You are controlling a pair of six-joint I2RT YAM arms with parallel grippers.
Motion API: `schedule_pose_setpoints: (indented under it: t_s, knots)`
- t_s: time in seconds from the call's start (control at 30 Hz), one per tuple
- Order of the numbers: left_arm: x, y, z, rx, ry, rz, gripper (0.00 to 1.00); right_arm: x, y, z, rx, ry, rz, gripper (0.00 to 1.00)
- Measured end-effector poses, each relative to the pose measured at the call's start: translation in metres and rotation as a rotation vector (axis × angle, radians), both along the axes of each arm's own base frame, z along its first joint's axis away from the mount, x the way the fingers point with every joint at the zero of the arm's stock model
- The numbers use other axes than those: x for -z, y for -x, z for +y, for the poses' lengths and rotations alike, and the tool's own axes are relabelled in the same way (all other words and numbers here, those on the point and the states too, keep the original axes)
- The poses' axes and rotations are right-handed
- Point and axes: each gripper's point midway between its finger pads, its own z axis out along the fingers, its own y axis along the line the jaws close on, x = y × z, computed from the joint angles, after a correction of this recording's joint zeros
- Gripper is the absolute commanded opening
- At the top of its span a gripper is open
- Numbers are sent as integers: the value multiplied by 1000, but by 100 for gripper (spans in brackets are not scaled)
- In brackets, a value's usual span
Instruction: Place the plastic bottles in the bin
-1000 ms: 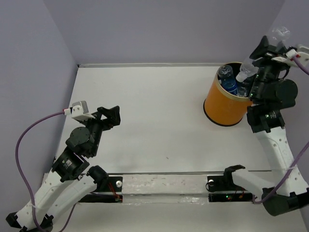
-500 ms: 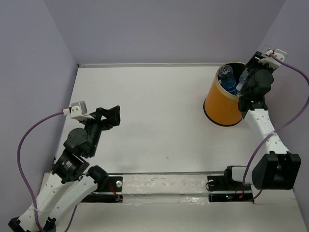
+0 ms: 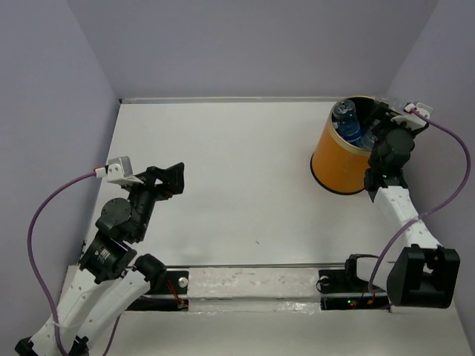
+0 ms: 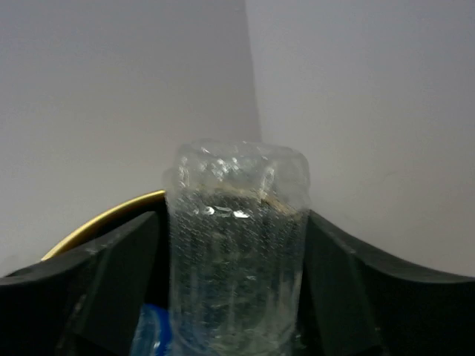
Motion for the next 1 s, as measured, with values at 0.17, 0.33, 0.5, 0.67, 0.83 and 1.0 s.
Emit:
schedule_pose_setpoints:
  t_s: [0.17,0.33,0.5,0.67,0.83,1.0]
  knots:
    - [1,-1,1,-6,-1,1,99,-42,10,13,-70,-52,-62,100]
    - [1,-3,5,-24,0,-1,99,-89,27,20,-104,-104,-108,100]
    - [1,-5,9,-40,-2,2,99,-112,59,37,-190,-168,-148,100]
    - [1,-5,9,-38,-6,0,99,-121,92,69,-360,-236,-170,100]
    - [-1,-6,3,-13,-2,-20,99,-114,129,119,-625,-276,-157,100]
    - [-11,-3,-11,65,16,-58,99,-84,172,175,-940,-316,-94,100]
